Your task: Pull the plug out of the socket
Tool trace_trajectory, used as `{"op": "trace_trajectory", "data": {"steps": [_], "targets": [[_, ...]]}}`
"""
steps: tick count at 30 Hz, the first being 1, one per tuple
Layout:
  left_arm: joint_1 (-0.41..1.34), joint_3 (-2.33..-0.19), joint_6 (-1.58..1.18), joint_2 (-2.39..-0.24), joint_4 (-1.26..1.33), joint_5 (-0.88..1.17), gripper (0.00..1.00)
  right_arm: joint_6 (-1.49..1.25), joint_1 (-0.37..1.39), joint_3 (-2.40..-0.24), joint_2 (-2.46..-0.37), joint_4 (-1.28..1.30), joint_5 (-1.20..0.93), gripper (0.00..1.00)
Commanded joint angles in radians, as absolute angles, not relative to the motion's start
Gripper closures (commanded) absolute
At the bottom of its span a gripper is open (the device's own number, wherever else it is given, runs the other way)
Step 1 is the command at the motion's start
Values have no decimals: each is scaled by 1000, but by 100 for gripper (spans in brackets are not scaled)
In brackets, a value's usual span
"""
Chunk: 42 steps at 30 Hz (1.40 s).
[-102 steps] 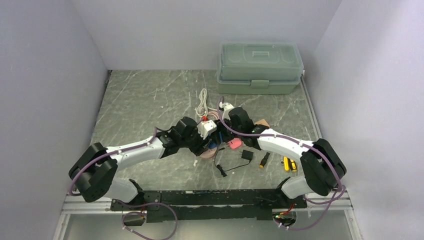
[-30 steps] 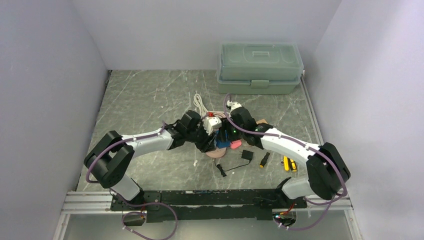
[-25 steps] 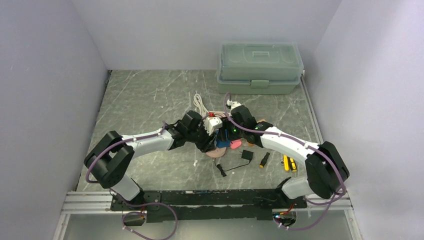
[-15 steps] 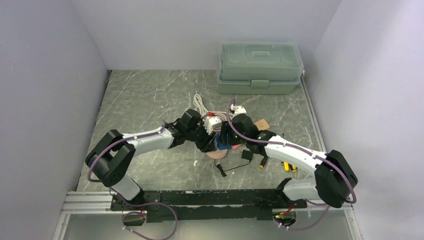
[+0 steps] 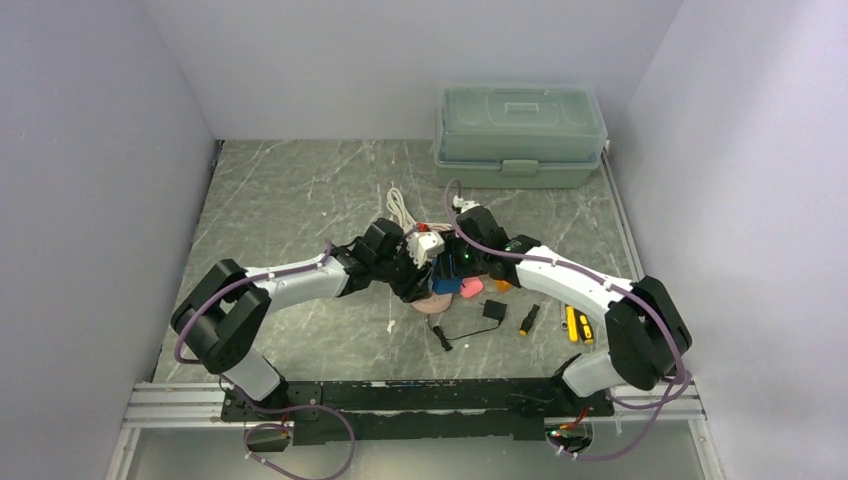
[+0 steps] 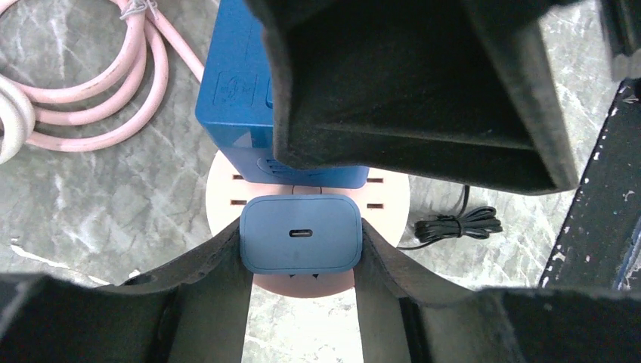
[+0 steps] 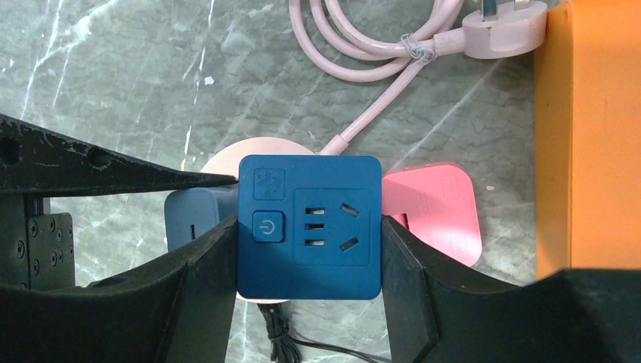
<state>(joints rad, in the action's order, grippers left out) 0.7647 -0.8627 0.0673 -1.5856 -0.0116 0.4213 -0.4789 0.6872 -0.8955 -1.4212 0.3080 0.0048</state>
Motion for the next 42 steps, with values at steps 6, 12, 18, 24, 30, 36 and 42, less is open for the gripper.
{"op": "trace_trajectory", "data": {"steps": [6, 12, 18, 24, 30, 36, 42], "targets": [[773, -872, 79, -1614, -128, 351, 100, -471, 700, -934, -1342, 154, -44, 100], [735, -898, 45, -1646, -136, 412, 100, -470, 809, -857, -1236, 142, 142, 100], [738, -898, 72, -1644, -146, 415, 100, -516, 868, -843, -1231, 155, 224, 100], [808, -883, 143, -1625, -169, 317, 100, -491, 734, -958, -1324, 234, 36, 100], [852, -897, 167, -1646, -200, 264, 100, -459, 685, -1080, -1403, 290, -80, 100], [850, -929, 112, -1641, -219, 232, 93, -483, 690, -965, -1322, 174, -67, 100], [837, -986, 17, -1597, -223, 242, 8, -452, 738, -852, -1256, 45, 28, 100]]}}
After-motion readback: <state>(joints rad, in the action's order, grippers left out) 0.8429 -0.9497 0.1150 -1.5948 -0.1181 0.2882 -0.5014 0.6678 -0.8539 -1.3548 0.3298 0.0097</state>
